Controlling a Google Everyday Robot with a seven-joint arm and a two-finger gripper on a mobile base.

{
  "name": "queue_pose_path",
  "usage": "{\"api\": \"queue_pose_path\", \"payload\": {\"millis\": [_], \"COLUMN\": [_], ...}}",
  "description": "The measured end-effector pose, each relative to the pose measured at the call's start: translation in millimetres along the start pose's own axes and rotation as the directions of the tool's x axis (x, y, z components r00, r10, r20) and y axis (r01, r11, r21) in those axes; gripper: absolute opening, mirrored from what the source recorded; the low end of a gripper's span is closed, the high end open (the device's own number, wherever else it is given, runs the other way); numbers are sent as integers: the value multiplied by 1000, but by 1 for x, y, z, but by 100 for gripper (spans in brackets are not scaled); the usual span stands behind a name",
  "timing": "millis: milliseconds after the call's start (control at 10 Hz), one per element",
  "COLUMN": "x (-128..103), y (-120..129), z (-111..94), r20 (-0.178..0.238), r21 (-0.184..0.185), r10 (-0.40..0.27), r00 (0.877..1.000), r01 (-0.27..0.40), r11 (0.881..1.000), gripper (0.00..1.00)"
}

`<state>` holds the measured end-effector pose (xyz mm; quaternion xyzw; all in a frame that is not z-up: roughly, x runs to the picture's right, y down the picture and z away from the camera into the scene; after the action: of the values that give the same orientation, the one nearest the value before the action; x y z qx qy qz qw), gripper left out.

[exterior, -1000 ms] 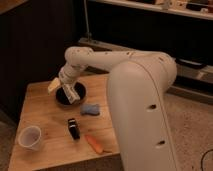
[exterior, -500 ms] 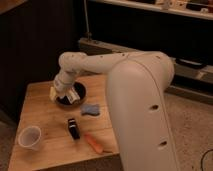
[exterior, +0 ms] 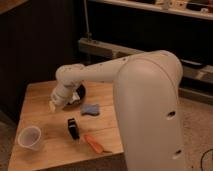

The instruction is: Knock the eraser over

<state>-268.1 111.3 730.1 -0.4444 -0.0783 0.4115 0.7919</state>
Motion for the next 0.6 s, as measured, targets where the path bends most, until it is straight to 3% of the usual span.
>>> {"api": "queue_pose_path", "payload": {"millis": [400, 600], "x": [40, 51], "y": [23, 26], "z": [14, 17], "r20": [-41, -42], "r21": [60, 77], "r10": [-8, 2], "r00": [999, 999], "r01": [10, 1], "r11": [998, 997], "gripper": [0, 0]}}
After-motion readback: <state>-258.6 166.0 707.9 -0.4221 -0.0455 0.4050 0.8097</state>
